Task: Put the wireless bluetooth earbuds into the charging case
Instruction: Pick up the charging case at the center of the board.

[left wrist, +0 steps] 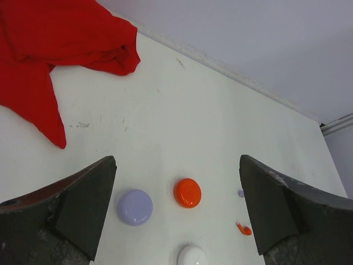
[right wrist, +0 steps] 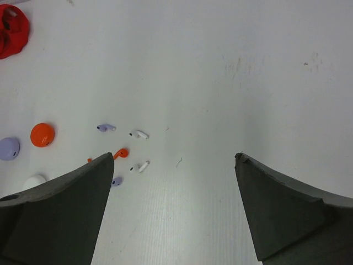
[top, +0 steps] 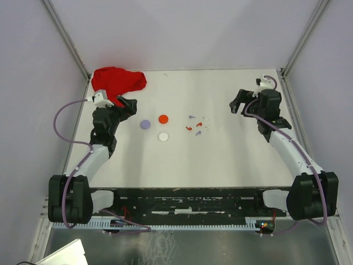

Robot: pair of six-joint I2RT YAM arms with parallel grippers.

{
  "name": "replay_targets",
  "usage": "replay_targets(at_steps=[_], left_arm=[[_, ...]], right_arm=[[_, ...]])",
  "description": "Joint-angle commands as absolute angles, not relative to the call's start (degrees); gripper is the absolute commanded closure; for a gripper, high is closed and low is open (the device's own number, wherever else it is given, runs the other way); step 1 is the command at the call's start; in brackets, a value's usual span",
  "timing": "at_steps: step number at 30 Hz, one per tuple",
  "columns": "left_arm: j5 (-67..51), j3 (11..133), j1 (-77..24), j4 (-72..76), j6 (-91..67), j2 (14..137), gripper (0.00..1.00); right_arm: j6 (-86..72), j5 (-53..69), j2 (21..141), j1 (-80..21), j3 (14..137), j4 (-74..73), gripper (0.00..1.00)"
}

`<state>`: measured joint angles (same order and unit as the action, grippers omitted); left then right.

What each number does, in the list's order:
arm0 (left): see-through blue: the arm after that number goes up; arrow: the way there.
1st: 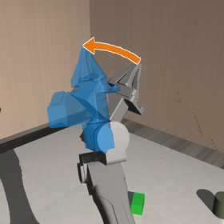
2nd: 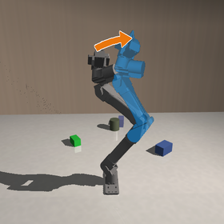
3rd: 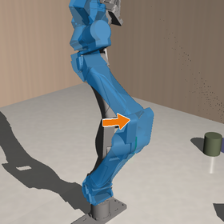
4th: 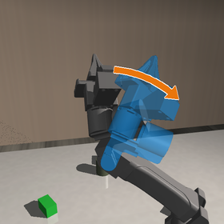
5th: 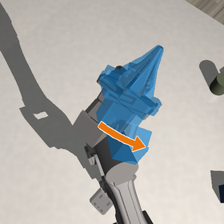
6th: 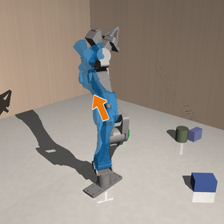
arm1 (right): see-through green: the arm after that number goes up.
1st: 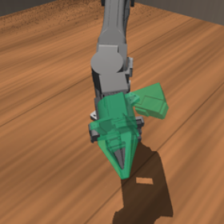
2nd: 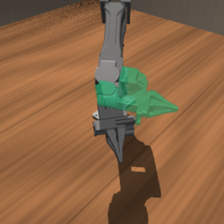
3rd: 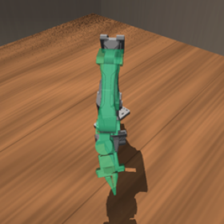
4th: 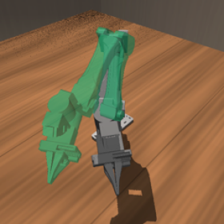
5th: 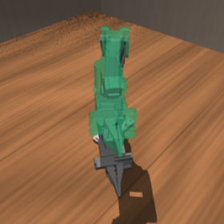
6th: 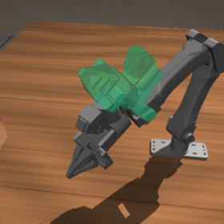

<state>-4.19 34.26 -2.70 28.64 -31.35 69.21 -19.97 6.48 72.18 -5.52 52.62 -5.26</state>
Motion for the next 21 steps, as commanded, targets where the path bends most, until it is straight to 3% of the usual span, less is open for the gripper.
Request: replay_targets(at_steps=[1, 8, 14, 21], left_arm=[[-1.3, 34.0, -2.4, 28.3, -32.0, 66.8, 0.01], [-2.9, 36.2, -2.4, 25.6, -30.9, 67.4, 0.01], [-6.0, 37.8, -2.4, 24.2, -31.7, 68.1, 0.01], [-4.8, 35.7, -2.3, 23.3, -33.5, 63.2, 0.01]], right_arm=[[-21.3, 6.7, 72.8, -5.5, 55.3, -2.9, 0.01], [-20.2, 7.6, 74.3, -5.5, 58.1, -5.1, 0.01], [-26.6, 1.1, 77.9, -5.5, 62.7, -6.2, 0.01], [-30.8, 10.3, 81.6, -5.6, 68.2, -8.3, 0.01]])
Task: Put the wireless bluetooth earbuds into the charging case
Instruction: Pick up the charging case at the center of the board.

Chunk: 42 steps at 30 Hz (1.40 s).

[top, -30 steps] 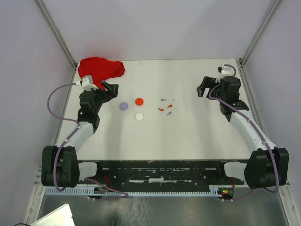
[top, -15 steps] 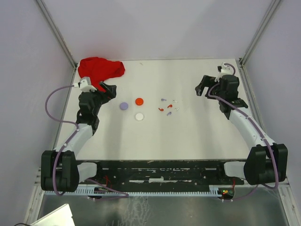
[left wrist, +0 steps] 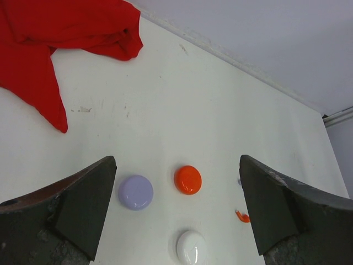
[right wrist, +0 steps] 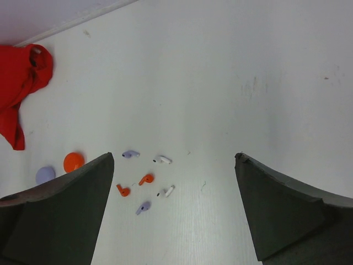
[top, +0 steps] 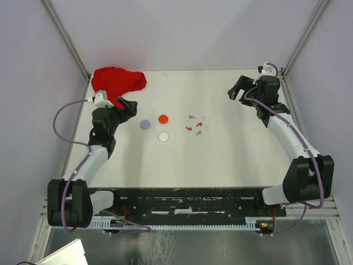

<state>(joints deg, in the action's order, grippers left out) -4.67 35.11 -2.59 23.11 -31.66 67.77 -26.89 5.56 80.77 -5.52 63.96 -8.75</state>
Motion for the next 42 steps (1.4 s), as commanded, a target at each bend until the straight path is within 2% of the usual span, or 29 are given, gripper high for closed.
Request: replay_targets(at_steps=[1, 5, 12, 21, 25, 30, 37, 42], left_arm=[[-4.8, 35.8, -2.3, 22.2, -33.5, 62.3, 0.01], [-6.1, 36.7, -2.4, 19.5, -32.5, 60.3, 0.01], [-8.0, 37.1, -2.4, 18.5, -31.1, 59.8, 0.01], [-7.1, 35.4, -2.4, 22.6, -29.5, 61.8, 0.01], [-8.1, 35.5, -2.4, 22.7, -30.9, 62.5, 0.01], [-9.3, 34.0, -2.3, 23.0, -31.5, 61.9, 0.01], [-10.6, 35.2, -2.3, 19.8, -29.4, 60.5, 0.01], [-9.1, 36.2, -2.4, 17.8, -27.7, 60.7, 0.01]], right_arm=[[-31.1, 11.1, 81.8, -5.7, 68.5, -7.9, 0.01], [-29.8, 10.8, 83.2, -9.6, 72.1, -8.8, 0.01], [-17.9, 0.8, 88.1, -19.6, 82.2, -19.0, 0.01], [-12.3, -5.3, 86.4, -21.2, 78.3, -19.5, 0.01], [-12.6, -3.0, 87.9, -21.2, 77.5, -17.1, 0.01], [-14.3, -0.8, 93.5, -22.6, 81.6, -16.6, 0.01], [-12.2, -6.6, 99.7, -29.6, 90.1, -22.3, 0.01], [-10.5, -9.4, 100.6, -31.7, 91.5, -22.5, 0.01]])
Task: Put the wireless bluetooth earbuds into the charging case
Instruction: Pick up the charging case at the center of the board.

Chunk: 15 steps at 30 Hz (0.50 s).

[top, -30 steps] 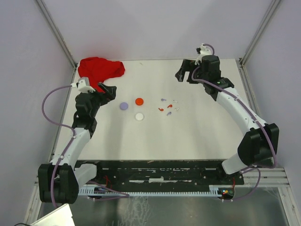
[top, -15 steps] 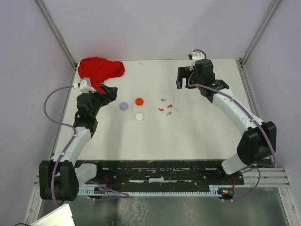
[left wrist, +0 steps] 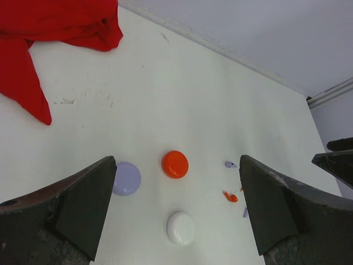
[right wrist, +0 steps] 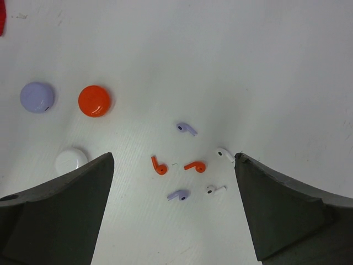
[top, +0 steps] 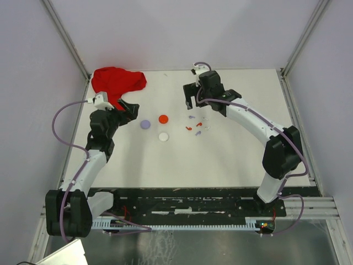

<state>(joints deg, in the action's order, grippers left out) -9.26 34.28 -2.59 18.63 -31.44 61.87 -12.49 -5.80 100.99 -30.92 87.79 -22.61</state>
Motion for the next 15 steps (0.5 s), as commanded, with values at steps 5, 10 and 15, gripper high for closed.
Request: replay_targets(at_steps=[5, 10, 15], left_arm=[[-6.4, 35.2, -2.4, 17.5, -28.8, 60.8, 0.01], [-5.2, 36.5, -2.4, 17.9, -28.8, 64.2, 0.0], [-4.8, 37.1, -2.4, 17.7, -29.6, 68.1, 0.04]], right_arm=[[-9.6, -8.6, 102.1, -32.6, 94.1, -22.9, 0.01], [-9.1, -5.6, 106.5, -34.6, 97.7, -24.1, 0.01], [-8.1, -1.2, 114.1, -37.4, 105.0, -28.0, 0.01]])
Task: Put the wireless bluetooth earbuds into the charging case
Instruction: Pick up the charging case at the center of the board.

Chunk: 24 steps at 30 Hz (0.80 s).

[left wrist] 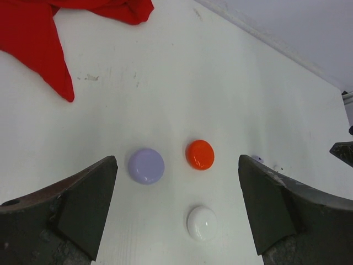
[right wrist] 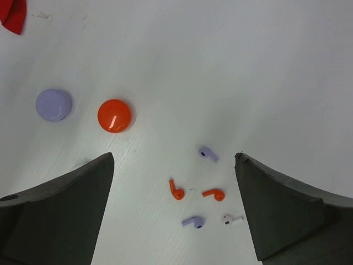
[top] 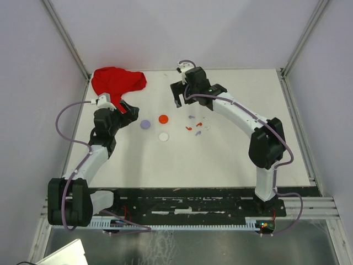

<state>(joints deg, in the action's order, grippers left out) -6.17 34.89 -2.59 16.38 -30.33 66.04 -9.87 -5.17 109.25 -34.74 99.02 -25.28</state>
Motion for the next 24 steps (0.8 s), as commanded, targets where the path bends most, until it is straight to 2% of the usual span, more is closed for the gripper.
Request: replay_targets(at_steps=[1, 10, 24], left_arm=[[-3.8, 37.0, -2.4, 17.5, -29.9, 68.6, 0.04], [10.0, 37.9, -2.0, 9.3, -31.3, 66.8, 0.02], [10.7, 37.5, 0.0, 6.4, -32.2, 66.2, 0.01]], right_arm=[[-7.5, -0.7, 115.3, -38.3, 106.2, -28.4, 0.01], [-1.6, 4.8, 125.9, -45.5, 113.9, -27.0, 0.0], [6.8, 10.9, 138.7, -48.3, 122.8, -21.6, 0.01]])
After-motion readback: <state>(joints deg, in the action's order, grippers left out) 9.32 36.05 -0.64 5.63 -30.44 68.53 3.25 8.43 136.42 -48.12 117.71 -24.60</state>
